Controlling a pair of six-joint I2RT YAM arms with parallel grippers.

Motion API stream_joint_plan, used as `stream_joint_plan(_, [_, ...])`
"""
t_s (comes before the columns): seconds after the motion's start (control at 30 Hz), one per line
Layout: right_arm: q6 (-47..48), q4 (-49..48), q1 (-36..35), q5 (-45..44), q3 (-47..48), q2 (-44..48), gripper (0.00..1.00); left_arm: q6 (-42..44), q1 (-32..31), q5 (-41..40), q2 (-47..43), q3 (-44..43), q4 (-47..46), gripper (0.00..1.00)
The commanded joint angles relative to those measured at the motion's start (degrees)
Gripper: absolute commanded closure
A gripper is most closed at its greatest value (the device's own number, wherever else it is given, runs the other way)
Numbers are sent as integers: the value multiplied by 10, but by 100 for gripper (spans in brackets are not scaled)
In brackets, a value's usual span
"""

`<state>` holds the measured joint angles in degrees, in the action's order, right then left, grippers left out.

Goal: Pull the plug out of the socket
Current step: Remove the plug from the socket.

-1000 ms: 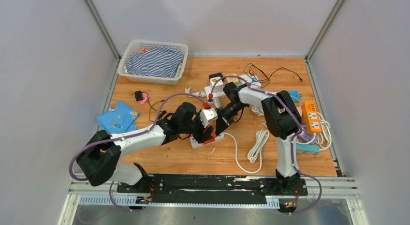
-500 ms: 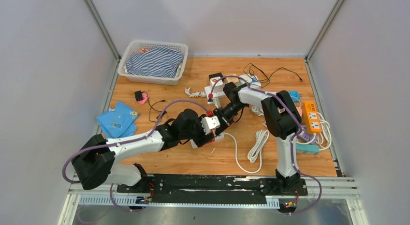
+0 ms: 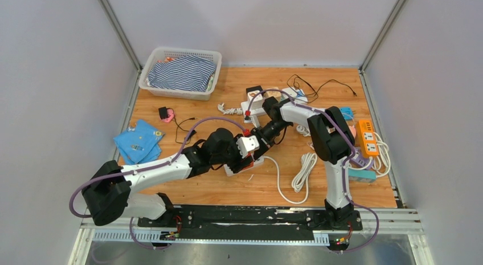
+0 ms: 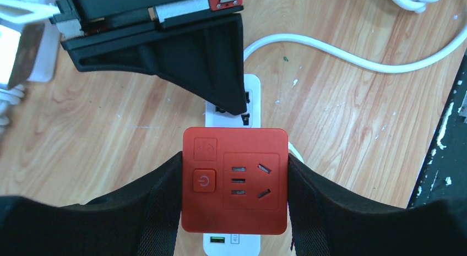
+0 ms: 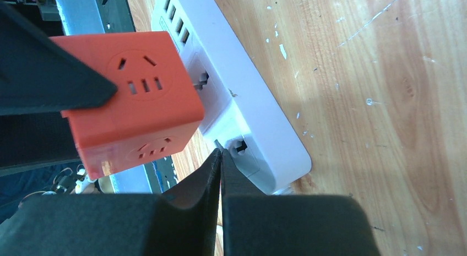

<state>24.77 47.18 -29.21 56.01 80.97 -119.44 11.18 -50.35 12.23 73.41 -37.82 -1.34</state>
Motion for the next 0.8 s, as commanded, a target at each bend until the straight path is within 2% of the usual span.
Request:
stream_joint_plan(0.0, [32, -34, -7, -138, -10, -45, 95, 39, -20, -71, -29, -4, -9, 100])
stream_joint_plan(0.23, [32, -33, -8, -141, -10, -47, 95, -47, 3, -37, -25, -20, -8, 100])
stream_joint_plan(0.6, [35, -30, -8, -135, -8, -45, 94, -51, 7, -23, -103, -21, 1, 100])
stream_joint_plan(0.77, [46, -20, -8, -119, -2, -36, 91, -78, 7, -45, -118, -27, 46, 100])
